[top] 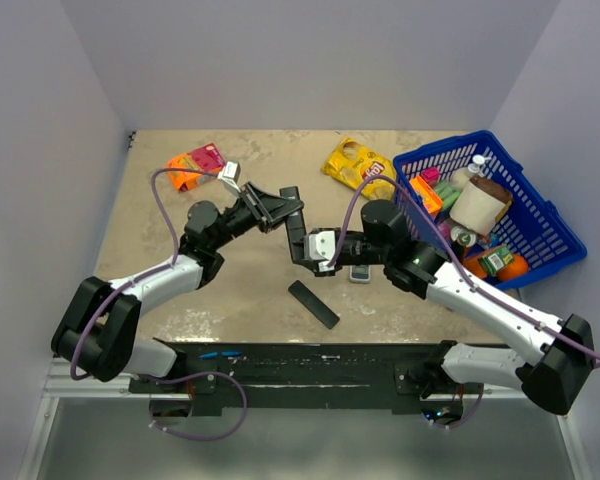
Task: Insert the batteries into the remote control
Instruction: Load the battery cover into the remote control.
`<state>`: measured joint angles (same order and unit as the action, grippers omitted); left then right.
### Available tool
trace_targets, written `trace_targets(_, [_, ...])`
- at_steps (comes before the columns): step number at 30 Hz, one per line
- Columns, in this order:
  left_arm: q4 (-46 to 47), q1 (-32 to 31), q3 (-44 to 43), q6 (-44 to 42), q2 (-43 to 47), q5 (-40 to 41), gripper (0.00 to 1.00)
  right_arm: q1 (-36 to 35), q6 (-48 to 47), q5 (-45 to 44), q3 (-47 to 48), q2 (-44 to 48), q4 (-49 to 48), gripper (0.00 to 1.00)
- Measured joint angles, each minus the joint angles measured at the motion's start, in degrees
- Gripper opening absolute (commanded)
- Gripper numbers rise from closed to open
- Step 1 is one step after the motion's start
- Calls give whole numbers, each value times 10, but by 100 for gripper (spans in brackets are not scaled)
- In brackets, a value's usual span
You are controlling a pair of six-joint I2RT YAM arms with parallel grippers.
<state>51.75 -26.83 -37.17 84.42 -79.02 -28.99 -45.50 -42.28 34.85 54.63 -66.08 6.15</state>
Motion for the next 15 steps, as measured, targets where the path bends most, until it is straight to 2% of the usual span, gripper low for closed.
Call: trace_targets(15, [-7, 0, -39, -20, -17, -26, 0, 16, 0, 24, 5, -22, -36, 42])
